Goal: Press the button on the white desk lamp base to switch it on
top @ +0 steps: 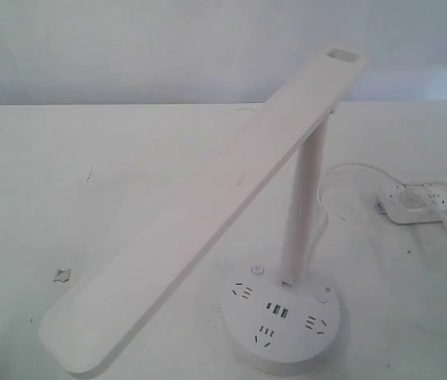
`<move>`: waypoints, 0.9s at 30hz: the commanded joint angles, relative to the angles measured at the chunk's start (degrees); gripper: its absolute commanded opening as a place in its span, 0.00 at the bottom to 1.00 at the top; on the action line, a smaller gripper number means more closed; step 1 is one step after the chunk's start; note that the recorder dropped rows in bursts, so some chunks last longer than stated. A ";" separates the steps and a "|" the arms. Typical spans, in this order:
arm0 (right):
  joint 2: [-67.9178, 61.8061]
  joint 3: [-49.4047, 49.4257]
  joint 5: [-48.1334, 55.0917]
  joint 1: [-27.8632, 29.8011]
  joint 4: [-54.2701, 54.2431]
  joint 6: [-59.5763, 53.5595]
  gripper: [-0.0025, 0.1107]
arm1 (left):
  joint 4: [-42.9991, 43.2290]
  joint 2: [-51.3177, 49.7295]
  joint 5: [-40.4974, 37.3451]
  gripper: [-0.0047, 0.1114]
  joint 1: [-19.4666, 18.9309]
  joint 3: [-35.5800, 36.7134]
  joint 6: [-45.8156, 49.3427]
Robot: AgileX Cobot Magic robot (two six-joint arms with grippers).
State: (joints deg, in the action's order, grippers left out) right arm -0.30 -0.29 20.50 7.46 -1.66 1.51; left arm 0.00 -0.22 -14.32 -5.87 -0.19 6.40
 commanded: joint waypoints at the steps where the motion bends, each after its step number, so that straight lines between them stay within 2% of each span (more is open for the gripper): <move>1: 0.30 0.29 -0.43 -0.11 -0.22 0.17 0.02 | -0.33 0.22 -0.21 0.04 0.51 0.19 -0.14; 20: 0.30 0.29 -0.55 -0.11 -0.22 1.25 0.02 | -0.33 0.22 -0.21 0.04 0.51 0.19 -0.14; 23: 0.30 0.29 -6.48 -0.11 2.34 0.19 0.02 | -0.33 0.22 -0.21 0.04 0.51 0.19 -0.14; 27: 0.30 0.29 -23.14 -0.11 2.81 0.19 0.02 | -0.33 0.22 -0.21 0.04 0.51 0.19 -0.14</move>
State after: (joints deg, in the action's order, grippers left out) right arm -0.30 -0.05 8.68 7.46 0.32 2.19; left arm 0.00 -0.22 -14.32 -5.87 -0.19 6.40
